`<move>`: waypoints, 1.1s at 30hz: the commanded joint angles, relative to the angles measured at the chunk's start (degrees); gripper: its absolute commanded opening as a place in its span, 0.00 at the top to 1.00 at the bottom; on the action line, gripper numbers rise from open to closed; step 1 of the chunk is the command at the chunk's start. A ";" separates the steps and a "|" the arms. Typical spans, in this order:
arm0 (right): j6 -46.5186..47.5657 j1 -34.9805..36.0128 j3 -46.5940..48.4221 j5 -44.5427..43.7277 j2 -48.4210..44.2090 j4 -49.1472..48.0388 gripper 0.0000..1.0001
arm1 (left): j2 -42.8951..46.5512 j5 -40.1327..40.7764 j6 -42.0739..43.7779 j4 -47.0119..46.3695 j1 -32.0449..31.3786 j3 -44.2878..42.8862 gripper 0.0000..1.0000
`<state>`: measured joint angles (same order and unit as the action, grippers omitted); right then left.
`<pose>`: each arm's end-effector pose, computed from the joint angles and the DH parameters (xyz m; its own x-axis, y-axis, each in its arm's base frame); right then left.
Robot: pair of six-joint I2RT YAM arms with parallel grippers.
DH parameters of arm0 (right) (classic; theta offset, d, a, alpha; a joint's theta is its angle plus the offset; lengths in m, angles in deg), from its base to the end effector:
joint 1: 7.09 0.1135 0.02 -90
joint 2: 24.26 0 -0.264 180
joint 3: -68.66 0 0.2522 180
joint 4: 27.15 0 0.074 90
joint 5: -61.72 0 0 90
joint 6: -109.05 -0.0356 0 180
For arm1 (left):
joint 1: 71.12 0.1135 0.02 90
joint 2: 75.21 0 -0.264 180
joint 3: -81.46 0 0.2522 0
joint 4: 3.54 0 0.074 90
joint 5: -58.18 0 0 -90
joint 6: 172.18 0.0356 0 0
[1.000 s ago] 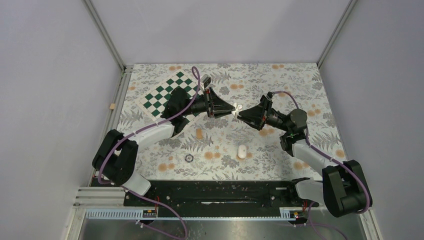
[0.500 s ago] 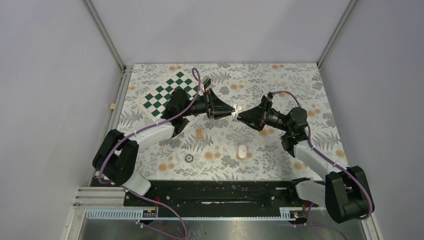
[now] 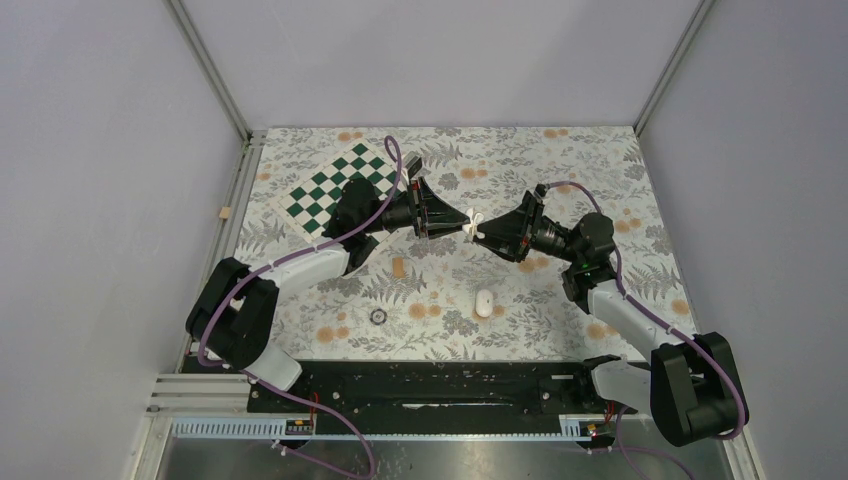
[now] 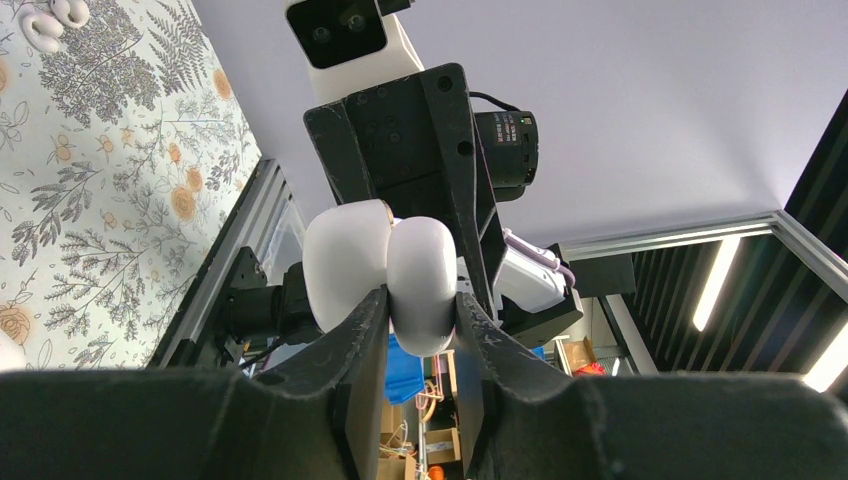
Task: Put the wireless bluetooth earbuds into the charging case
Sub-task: Place the earbud in the charging case.
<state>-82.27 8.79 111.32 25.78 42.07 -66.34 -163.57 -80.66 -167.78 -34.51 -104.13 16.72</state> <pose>0.2195 0.0924 0.2794 -0.9437 0.3299 -0.0233 -0.0735 -0.1407 0.9873 0.2706 -0.2078 0.2888 -0.9736 -0.1501 -0.1721 0.1825 -0.0584 -0.9815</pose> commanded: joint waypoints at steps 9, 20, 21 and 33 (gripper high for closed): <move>1.36 0.47 1.52 0.98 -1.11 0.93 0.49 | 0.81 -1.04 -1.23 -7.27 -0.26 -1.44 1.00; 3.39 0.47 1.47 1.26 -2.90 4.27 0.44 | 0.79 -1.14 -1.39 -7.42 -0.03 -1.49 1.00; 3.53 0.51 1.50 1.31 -2.98 4.46 0.43 | 0.76 -1.11 -1.41 -7.49 -0.03 -1.49 1.00; 9.08 0.48 3.65 2.85 -5.88 11.41 0.39 | 0.69 -0.92 -1.85 -7.88 -0.03 -1.10 1.00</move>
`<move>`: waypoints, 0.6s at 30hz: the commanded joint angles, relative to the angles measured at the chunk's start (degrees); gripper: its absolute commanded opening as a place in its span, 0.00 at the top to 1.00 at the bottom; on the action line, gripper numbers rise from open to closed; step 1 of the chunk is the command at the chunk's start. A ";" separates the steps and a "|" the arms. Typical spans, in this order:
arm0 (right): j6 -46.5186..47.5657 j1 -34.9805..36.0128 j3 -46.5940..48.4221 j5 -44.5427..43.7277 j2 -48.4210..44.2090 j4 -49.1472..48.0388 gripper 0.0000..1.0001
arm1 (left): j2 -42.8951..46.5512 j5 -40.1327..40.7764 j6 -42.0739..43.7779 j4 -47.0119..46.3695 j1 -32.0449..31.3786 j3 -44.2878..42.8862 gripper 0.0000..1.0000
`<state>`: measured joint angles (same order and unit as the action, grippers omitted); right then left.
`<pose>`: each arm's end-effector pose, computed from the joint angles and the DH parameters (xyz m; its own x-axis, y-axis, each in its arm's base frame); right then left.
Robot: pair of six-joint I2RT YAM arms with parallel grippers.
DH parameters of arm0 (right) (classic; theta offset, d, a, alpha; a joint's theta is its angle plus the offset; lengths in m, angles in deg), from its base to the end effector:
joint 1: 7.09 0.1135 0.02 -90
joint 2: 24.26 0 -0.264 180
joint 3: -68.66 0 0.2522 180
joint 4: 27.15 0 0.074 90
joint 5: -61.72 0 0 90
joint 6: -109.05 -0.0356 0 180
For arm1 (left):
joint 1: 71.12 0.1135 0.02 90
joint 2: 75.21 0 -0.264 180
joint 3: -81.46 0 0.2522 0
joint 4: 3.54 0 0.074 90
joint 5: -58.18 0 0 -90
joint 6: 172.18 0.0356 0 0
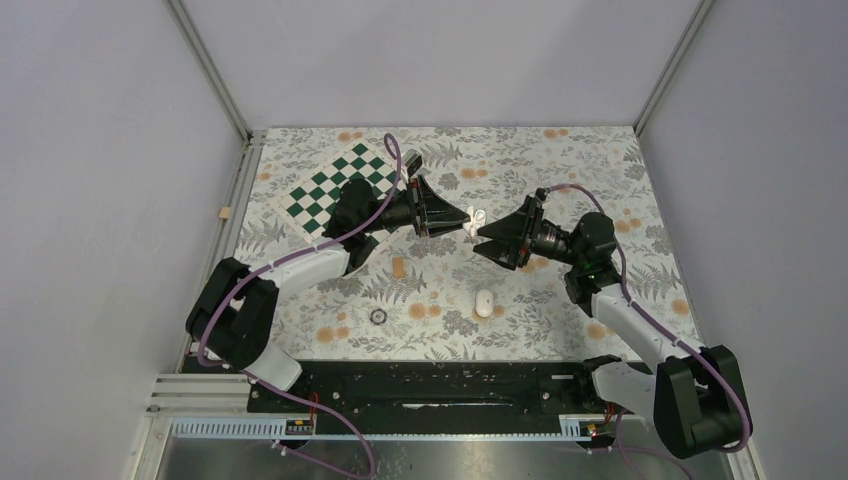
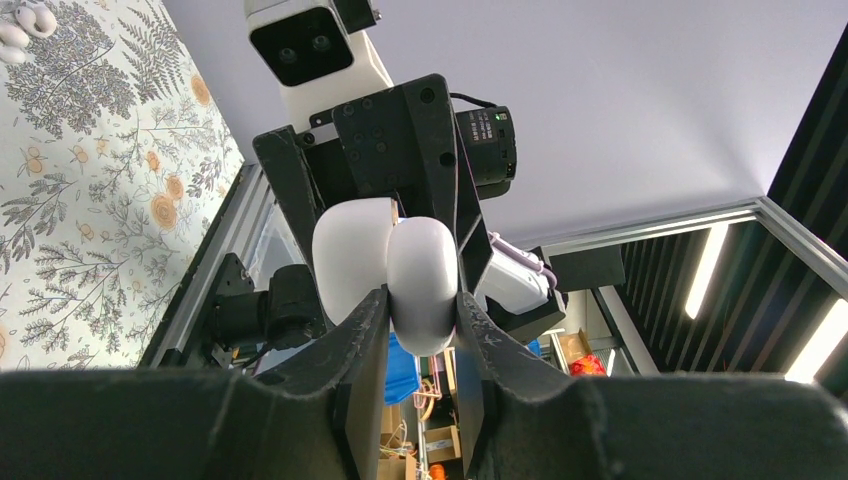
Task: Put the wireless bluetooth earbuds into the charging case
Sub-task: Place the earbud in the charging case.
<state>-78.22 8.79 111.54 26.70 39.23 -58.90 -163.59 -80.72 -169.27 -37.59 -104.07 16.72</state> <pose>0.2141 0.0912 0.2792 -0.9459 0.3227 -0.0328 -0.0667 -0.0945 0.9933 0.2702 -0.2071 0.2939 -0.9705 -0.1533 -0.1859 0.2012 -0.0906 -0.9754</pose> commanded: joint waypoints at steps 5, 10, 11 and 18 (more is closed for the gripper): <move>21.30 0.47 9.65 2.11 -8.51 28.15 0.41 | 1.12 -0.30 0.44 -3.82 -0.06 -1.01 1.00; 50.72 0.75 24.91 -8.17 -13.00 69.18 0.55 | 2.97 0.82 4.52 3.16 -0.03 -1.97 1.00; 54.95 1.06 27.61 -11.14 -13.31 74.34 0.57 | 3.35 1.07 5.28 4.45 -0.09 -2.32 1.00; 64.74 11.24 37.68 -26.85 -12.29 85.51 0.78 | 4.74 3.31 8.61 11.72 -0.17 -4.30 1.00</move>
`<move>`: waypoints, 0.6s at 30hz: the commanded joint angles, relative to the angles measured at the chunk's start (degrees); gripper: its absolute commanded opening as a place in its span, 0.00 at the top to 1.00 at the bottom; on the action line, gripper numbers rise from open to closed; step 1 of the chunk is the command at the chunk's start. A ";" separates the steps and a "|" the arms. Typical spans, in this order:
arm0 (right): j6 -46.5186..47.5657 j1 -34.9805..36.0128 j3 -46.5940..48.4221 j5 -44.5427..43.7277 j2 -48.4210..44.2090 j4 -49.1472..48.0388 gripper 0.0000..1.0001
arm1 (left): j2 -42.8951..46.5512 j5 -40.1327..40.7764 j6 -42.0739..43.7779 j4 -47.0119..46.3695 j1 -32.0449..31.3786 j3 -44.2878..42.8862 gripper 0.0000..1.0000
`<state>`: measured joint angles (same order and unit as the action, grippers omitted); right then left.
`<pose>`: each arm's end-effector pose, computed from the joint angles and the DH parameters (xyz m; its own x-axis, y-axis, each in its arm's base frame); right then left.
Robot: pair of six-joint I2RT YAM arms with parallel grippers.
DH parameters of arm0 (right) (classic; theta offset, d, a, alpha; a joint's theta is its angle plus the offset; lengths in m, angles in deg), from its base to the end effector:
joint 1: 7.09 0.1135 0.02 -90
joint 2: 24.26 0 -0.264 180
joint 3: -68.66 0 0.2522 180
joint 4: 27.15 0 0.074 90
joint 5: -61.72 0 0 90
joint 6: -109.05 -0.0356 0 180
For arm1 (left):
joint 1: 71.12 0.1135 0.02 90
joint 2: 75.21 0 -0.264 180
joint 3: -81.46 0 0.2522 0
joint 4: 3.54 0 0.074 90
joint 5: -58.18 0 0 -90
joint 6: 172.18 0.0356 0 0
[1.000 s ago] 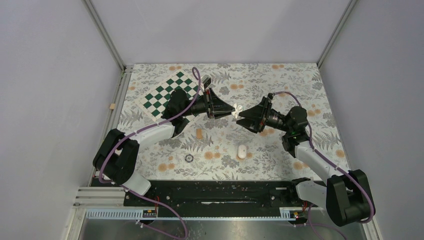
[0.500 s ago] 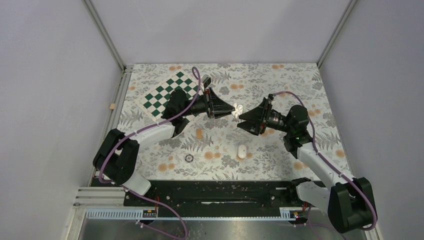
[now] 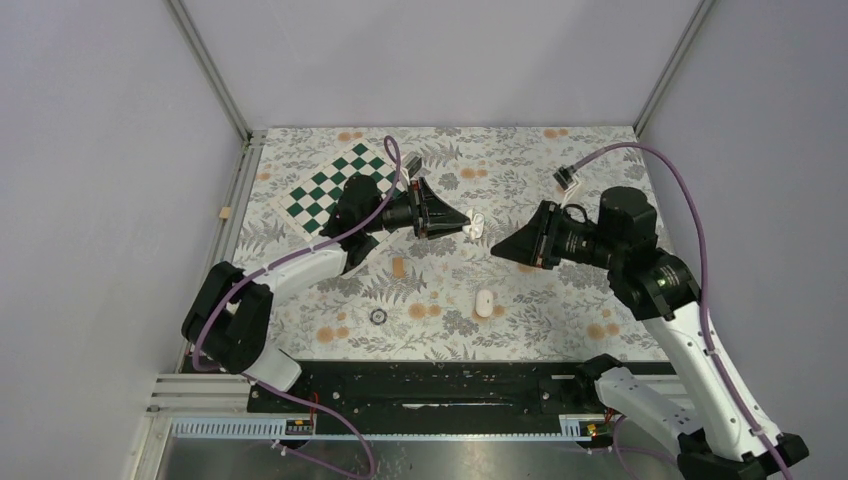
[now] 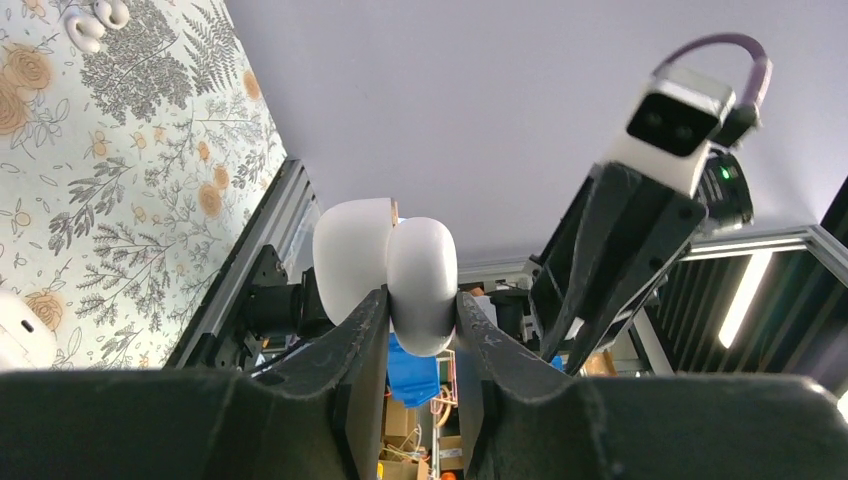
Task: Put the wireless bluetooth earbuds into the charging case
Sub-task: Place the earbud in the charging case.
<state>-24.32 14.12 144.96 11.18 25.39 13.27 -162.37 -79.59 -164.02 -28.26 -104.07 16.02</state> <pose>0.1531 0.0837 0.4037 -0.7483 0.2783 -0.6022 -0.4690 0.4200 0.7769 0.2701 -0.2065 0.2890 -0.9698 -0.1642 -0.1801 0.1834 -0.0052 -0.9830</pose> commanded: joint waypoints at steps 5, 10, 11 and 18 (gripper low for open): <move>11.82 14.13 6.70 -20.58 3.89 13.86 0.85 | 4.55 3.66 6.14 8.36 -0.27 -4.94 1.00; 11.53 16.81 6.74 -24.83 4.88 11.65 0.90 | 4.78 4.24 6.43 9.19 -0.33 -4.96 1.00; 11.33 17.06 6.72 -25.13 5.21 11.13 0.90 | 4.73 4.38 6.51 9.34 -0.35 -5.00 1.00; 10.70 18.97 8.15 -27.06 8.61 8.16 0.94 | 4.31 4.76 6.44 9.65 -0.45 -5.42 1.00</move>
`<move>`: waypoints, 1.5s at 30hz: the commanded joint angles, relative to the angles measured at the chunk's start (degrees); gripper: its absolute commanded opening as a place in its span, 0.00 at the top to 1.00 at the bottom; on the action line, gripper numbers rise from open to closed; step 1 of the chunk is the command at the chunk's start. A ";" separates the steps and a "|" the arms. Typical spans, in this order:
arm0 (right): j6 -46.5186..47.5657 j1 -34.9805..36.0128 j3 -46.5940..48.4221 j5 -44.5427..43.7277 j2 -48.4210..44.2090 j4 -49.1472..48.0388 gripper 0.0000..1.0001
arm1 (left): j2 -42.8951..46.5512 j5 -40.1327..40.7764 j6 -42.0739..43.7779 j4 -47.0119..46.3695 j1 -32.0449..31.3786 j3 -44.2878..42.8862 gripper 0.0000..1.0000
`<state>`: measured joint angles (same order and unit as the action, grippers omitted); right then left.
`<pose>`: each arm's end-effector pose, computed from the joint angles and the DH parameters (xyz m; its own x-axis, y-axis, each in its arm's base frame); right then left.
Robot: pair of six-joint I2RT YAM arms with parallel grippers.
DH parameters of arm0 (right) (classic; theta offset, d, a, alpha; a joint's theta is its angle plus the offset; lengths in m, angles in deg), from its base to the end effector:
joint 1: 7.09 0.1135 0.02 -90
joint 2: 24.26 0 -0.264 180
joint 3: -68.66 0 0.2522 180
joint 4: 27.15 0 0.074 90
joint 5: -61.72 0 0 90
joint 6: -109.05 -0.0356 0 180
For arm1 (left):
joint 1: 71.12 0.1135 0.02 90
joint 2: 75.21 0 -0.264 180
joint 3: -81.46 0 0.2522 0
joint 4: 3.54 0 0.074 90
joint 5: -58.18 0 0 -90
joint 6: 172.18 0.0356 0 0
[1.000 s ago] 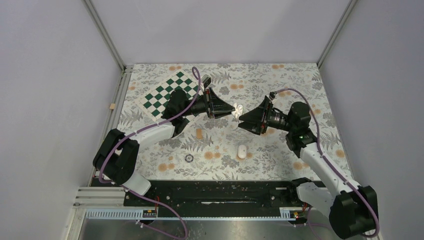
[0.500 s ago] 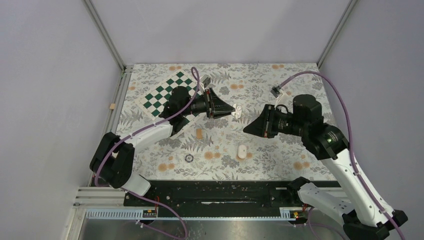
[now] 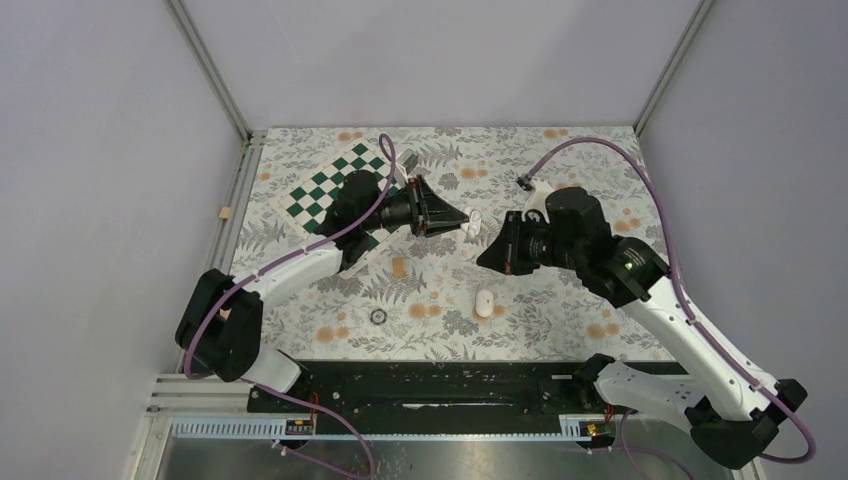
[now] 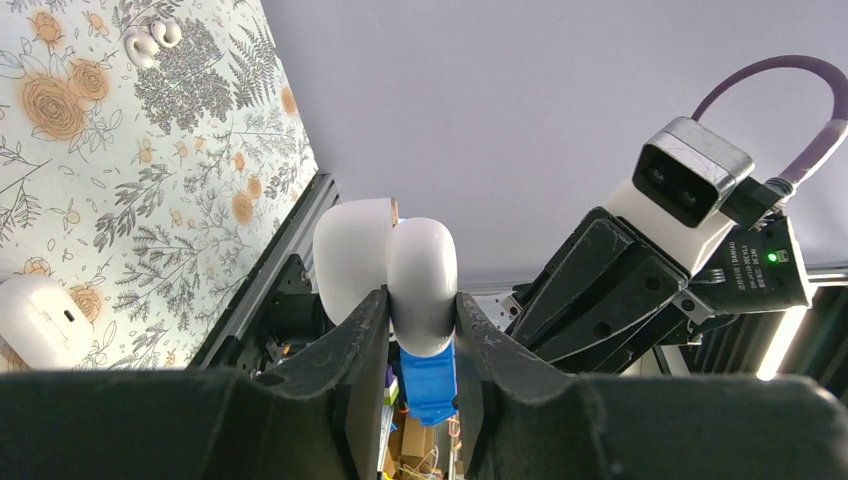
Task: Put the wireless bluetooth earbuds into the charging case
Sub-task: Place the earbud in the charging case.
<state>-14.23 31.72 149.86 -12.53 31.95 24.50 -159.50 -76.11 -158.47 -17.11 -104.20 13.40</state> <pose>0.1486 0.1319 0.3909 -0.7270 0.0930 -0.6803 -0.4705 0.6542 0.5922 0.2673 -0.2038 0.3011 -0.9566 -0.2068 -0.2053 0.1933 0.0765 -0.9781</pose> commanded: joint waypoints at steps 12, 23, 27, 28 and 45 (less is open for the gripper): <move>0.88 2.73 5.27 -6.29 7.29 -5.53 1.00 | 1.67 1.52 1.41 -0.45 -0.37 -3.18 1.00; 1.68 2.74 5.81 -11.55 8.72 -3.77 1.00 | 1.50 1.67 1.50 -0.25 -0.45 -3.53 1.00; 1.46 2.71 4.80 -13.25 8.03 -4.07 1.00 | 1.41 1.52 1.49 -0.22 -0.49 -3.62 1.00; 1.36 2.74 4.59 -13.73 7.72 -4.05 1.00 | 1.42 1.55 1.50 -0.26 -0.50 -3.54 1.00; 1.40 2.69 4.46 -15.07 6.76 -3.81 1.00 | 1.92 1.47 1.41 -0.48 -0.53 -3.26 1.00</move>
<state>-13.74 33.97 153.62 -25.89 39.93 21.44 -159.50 -75.08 -157.62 -15.45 -104.48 12.55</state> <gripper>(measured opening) 0.033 0.272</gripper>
